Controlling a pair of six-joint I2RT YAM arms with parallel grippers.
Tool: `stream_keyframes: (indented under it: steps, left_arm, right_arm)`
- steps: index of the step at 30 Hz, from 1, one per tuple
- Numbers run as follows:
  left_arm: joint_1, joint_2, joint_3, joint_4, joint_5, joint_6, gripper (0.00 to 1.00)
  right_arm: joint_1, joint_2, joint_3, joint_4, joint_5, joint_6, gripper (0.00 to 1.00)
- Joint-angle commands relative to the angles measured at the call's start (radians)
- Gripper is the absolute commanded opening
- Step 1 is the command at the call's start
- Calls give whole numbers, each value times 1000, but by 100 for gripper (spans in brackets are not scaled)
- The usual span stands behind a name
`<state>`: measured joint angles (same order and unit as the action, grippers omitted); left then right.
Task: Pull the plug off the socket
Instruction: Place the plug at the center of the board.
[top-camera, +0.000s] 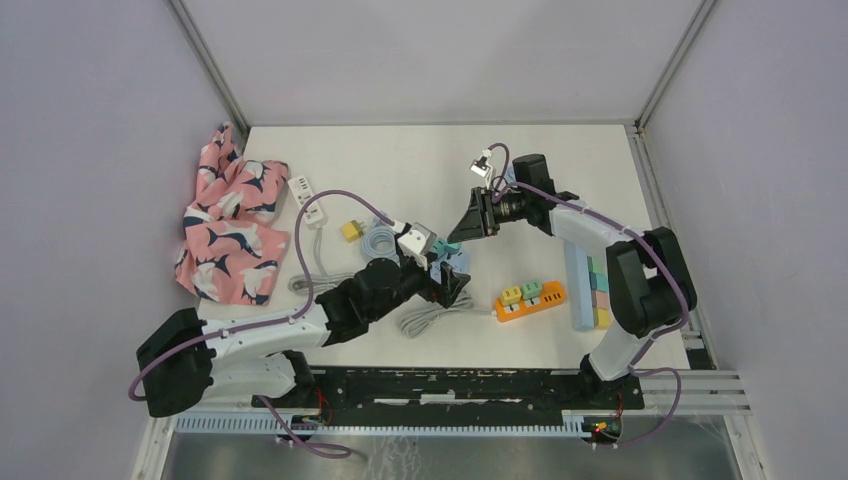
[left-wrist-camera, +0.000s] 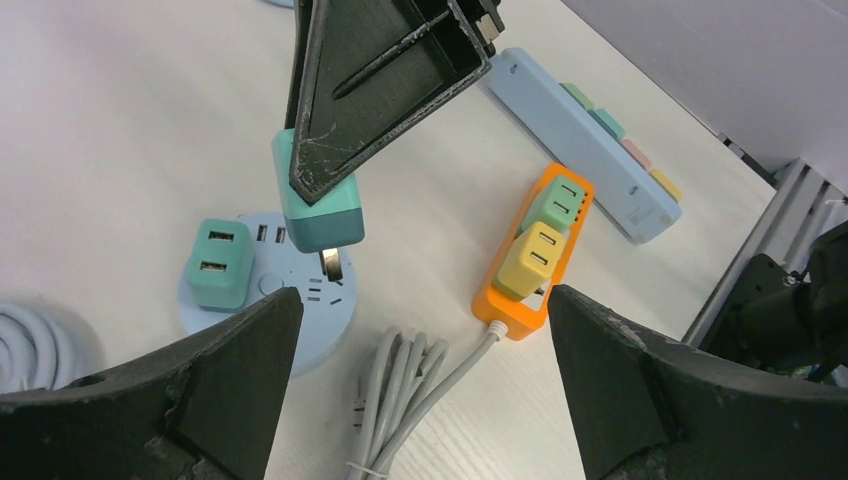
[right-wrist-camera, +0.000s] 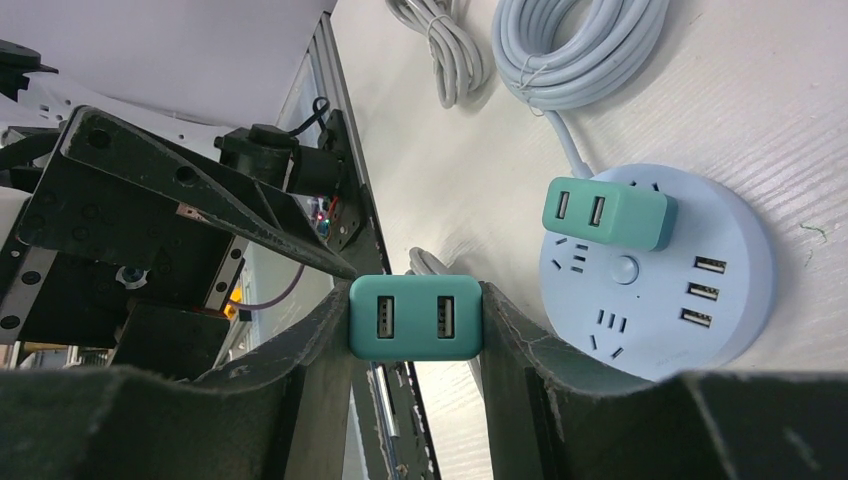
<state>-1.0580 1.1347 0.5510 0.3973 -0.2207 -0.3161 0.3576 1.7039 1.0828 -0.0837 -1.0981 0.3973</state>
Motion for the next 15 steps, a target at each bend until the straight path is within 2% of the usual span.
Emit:
stream_keyframes:
  steps: [1,4,15]
  left_arm:
    - [-7,10,53,30,-48,79,99]
    - [-5,19,55,25,-88,51,99]
    - [5,16,72,-12,-104,25,99]
  right_arm:
    - [-3,13,57,40,-30,23,1]
    - [-4,22,63,30,-30,29,1]
    - [-3,58,79,9,-29,56,2]
